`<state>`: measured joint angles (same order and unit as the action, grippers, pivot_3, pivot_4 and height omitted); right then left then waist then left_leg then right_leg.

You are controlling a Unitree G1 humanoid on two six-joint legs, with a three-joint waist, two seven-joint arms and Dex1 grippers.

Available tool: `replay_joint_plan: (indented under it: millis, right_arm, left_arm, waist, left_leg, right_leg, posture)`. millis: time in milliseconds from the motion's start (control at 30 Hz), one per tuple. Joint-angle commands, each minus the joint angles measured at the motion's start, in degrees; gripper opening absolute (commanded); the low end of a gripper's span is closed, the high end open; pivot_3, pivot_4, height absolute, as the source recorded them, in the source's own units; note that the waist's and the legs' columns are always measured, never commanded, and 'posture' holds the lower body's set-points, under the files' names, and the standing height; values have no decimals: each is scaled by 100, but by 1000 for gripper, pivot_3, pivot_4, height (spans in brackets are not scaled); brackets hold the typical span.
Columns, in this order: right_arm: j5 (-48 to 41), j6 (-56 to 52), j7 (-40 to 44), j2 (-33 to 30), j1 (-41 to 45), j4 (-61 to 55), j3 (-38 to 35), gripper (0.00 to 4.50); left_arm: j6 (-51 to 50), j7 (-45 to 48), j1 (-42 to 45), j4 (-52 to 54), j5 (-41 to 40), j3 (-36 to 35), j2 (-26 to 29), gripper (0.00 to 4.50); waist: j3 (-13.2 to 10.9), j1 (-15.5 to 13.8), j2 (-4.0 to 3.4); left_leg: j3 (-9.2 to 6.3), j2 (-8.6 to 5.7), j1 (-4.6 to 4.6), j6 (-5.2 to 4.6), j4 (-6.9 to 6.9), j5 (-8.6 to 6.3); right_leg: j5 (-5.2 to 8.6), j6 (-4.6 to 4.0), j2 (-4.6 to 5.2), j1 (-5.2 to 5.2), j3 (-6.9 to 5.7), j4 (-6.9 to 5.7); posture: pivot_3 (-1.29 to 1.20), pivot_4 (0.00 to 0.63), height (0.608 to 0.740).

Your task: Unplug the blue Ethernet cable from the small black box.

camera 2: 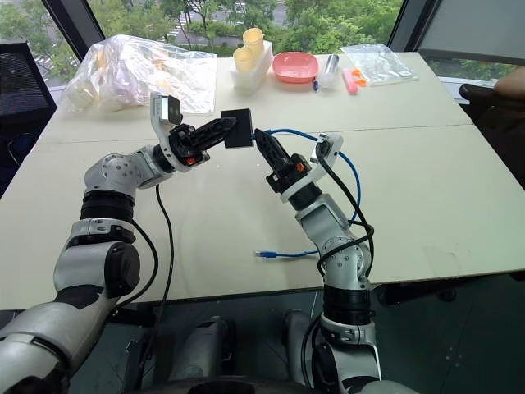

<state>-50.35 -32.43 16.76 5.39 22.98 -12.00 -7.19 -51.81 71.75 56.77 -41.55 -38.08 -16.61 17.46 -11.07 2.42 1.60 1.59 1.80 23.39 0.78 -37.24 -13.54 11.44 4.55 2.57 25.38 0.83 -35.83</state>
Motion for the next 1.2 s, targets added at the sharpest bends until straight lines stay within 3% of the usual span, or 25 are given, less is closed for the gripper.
replay_joint_plan:
  millis: [33,167,467,567,633,1200]
  right_arm:
    - [-122,169,-267,84,111,94,-244,50]
    - [-324,387,-449,-136,256,334,-777,50]
    - [-172,363,-264,-315,243,363,-376,50]
    - [25,288,-134,-234,179,259,68,1133]
    - [9,204,-2,-220,128,169,226,2177]
    - [-441,257,39,79,118,32,19,2177]
  left_arm:
    - [156,6,192,108,-136,-147,200,495]
    - [229,-8,213,-61,-149,-301,541,495]
    - [248,-97,245,-80,-231,-327,488,495]
    - [230,-181,198,28,-308,-303,219,495]
    - [239,-207,185,52,-341,-308,139,495]
    - [189,-211,159,-6,-363,-336,63,495]
  waist:
    - [0,6,0]
    - [0,8,0]
    - [0,-2,0]
    - [0,-2,0]
    - [0,-2,0]
    - [0,0,0]
  left_leg:
    - [0,0,0,0,0,0]
    - [-1,1,-1,0,2,0]
    - [2,0,8,-1,10,0]
    - [0,1,8,-1,12,0]
    - [1,0,8,-1,13,-1]
    - [1,1,8,-1,13,0]
  right_leg:
    - [0,0,0,0,0,0]
    - [-1,-1,-2,2,0,-1]
    - [-1,1,2,1,-1,23]
    - [-1,1,1,1,-2,25]
    - [-1,1,1,1,-2,27]
    - [-1,1,0,0,-2,28]
  posture:
    - [0,150,740]
    - [0,150,740]
    - [0,150,740]
    - [0,150,740]
    - [0,150,740]
    - [0,150,740]
